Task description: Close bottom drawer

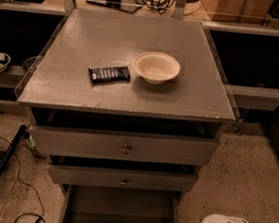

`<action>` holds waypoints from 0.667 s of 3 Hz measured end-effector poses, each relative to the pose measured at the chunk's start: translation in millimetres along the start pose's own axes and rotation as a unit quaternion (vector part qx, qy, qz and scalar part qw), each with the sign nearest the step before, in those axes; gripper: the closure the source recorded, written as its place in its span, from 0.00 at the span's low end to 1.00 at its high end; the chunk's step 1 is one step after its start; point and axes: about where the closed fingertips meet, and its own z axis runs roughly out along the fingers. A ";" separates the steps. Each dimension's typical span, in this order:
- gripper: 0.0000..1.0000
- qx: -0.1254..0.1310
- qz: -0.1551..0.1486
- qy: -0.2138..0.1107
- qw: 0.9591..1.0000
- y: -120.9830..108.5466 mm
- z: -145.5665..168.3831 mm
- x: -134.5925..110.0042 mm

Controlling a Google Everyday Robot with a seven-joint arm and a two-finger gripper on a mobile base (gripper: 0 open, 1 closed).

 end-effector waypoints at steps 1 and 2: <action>1.00 -0.012 -0.004 -0.004 1.000 0.3 23.1 4.7; 1.00 -0.047 -0.001 -0.012 0.999 -16.0 87.9 3.7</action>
Offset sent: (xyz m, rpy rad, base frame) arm 0.0064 0.0219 -0.0934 0.0762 0.0492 0.0413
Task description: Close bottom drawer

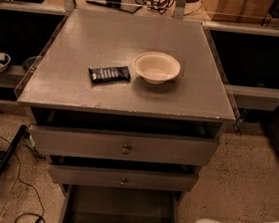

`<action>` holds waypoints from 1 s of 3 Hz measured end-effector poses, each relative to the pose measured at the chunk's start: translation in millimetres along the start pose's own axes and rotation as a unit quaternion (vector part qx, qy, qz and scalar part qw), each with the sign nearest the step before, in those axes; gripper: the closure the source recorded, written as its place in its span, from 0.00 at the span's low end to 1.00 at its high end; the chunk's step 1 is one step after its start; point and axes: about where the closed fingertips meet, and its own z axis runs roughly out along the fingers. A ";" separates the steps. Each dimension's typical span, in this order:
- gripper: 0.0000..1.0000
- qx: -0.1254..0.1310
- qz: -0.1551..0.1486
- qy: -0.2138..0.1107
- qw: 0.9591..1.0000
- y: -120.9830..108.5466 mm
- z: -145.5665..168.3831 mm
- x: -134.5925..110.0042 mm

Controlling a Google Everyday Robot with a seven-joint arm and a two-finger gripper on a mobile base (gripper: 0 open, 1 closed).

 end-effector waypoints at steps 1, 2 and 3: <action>1.00 0.000 0.000 -0.001 1.000 1.2 2.5 0.9; 1.00 -0.001 0.000 -0.008 1.000 9.3 19.8 6.9; 1.00 0.014 0.035 -0.028 0.999 -4.8 59.8 16.6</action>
Offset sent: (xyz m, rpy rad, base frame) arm -0.0267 0.0177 -0.0326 0.0240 -0.0227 -0.0127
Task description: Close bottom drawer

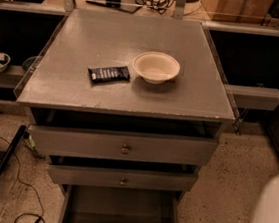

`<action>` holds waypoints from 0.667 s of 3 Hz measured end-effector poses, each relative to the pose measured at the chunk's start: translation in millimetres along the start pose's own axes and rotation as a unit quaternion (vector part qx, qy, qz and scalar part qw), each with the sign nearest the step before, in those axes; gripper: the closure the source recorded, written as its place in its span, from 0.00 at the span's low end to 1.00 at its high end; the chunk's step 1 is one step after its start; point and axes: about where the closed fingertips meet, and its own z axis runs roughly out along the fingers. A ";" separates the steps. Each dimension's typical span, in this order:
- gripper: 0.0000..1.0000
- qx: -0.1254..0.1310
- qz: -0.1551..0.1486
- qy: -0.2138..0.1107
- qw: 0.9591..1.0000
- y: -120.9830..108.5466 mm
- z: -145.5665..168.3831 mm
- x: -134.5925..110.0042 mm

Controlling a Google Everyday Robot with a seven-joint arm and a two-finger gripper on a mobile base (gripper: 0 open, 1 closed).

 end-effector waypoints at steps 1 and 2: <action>1.00 0.010 0.045 0.007 0.999 -25.9 53.4 -3.4; 1.00 0.002 0.046 0.008 0.999 -23.3 63.6 1.6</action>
Offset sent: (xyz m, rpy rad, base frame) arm 0.0367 0.0150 -0.0870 -0.0450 0.0592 -0.1192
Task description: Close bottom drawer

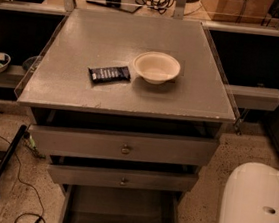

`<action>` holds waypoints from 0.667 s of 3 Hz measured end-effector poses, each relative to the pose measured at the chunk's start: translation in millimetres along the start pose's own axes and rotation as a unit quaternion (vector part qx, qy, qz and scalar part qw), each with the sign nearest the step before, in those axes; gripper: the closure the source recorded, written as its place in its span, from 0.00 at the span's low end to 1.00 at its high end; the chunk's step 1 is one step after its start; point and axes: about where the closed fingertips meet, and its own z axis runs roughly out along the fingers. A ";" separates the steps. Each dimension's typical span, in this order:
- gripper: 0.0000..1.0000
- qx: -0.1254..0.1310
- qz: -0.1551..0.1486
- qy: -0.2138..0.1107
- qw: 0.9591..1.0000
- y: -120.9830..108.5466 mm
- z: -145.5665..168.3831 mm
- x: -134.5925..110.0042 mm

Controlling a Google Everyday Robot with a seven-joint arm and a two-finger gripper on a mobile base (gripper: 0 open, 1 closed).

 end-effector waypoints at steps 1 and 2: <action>1.00 0.000 0.015 -0.012 1.000 -10.0 22.3 -1.7; 1.00 -0.002 0.023 -0.029 0.999 -21.2 39.0 -16.5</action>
Offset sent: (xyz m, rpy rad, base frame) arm 0.0539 0.0191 -0.0579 0.0646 -0.0490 -0.0987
